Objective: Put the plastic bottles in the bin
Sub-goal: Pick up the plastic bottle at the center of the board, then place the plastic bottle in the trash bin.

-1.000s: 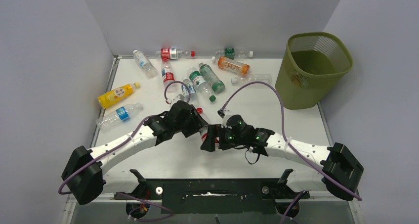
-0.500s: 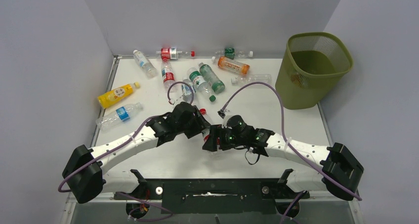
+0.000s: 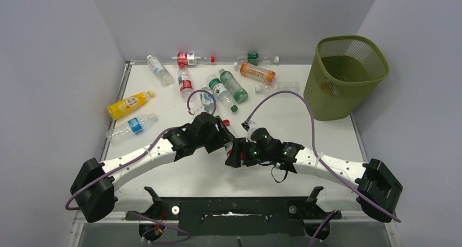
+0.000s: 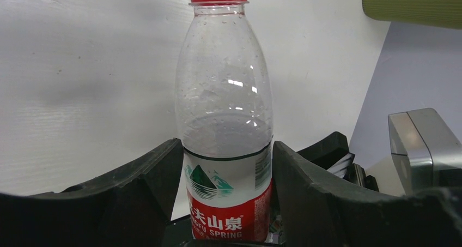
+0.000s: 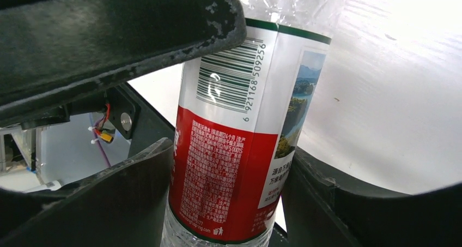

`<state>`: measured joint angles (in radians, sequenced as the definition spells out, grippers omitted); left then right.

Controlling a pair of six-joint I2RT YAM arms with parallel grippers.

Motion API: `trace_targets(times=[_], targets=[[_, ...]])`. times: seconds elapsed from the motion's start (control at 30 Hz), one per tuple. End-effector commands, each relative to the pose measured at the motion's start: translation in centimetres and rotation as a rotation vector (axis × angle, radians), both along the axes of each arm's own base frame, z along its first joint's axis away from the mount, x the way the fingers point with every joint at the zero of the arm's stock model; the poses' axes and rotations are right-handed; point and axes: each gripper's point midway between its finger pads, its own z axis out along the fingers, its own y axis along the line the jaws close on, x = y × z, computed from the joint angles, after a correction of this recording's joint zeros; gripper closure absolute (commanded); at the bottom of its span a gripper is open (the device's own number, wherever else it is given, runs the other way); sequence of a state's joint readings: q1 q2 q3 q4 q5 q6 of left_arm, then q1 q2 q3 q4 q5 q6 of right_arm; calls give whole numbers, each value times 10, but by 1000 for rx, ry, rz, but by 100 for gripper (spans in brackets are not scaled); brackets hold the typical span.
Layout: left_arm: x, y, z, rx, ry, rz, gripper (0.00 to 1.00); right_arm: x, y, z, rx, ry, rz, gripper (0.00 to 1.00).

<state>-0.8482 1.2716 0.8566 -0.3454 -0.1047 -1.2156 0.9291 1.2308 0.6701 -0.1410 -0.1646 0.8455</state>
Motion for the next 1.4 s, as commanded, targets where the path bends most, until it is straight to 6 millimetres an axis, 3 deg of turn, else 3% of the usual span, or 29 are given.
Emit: trace_targets(times=[0.0, 0.27, 0.43, 0.7, 1.03, 1.2, 1.37], targets=[[15, -26, 47, -105, -108, -39, 37, 15, -3, 27, 18, -87, -43, 55], [20, -14, 56, -52, -137, -22, 17, 22, -23, 42, -36, -129, -92, 55], [24, 4, 72, -32, -181, 2, 15, 42, -53, 68, -82, -192, -167, 55], [18, 19, 69, -23, -183, 15, 14, 92, -112, 134, -150, -338, -287, 54], [16, 21, 58, -20, -161, 14, 14, 136, -139, 221, -163, -518, -396, 52], [16, 17, 52, -26, -150, 6, 13, 173, -181, 278, -126, -624, -520, 49], [14, 16, 50, -29, -144, -1, 13, 212, -242, 307, -193, -688, -675, 47]])
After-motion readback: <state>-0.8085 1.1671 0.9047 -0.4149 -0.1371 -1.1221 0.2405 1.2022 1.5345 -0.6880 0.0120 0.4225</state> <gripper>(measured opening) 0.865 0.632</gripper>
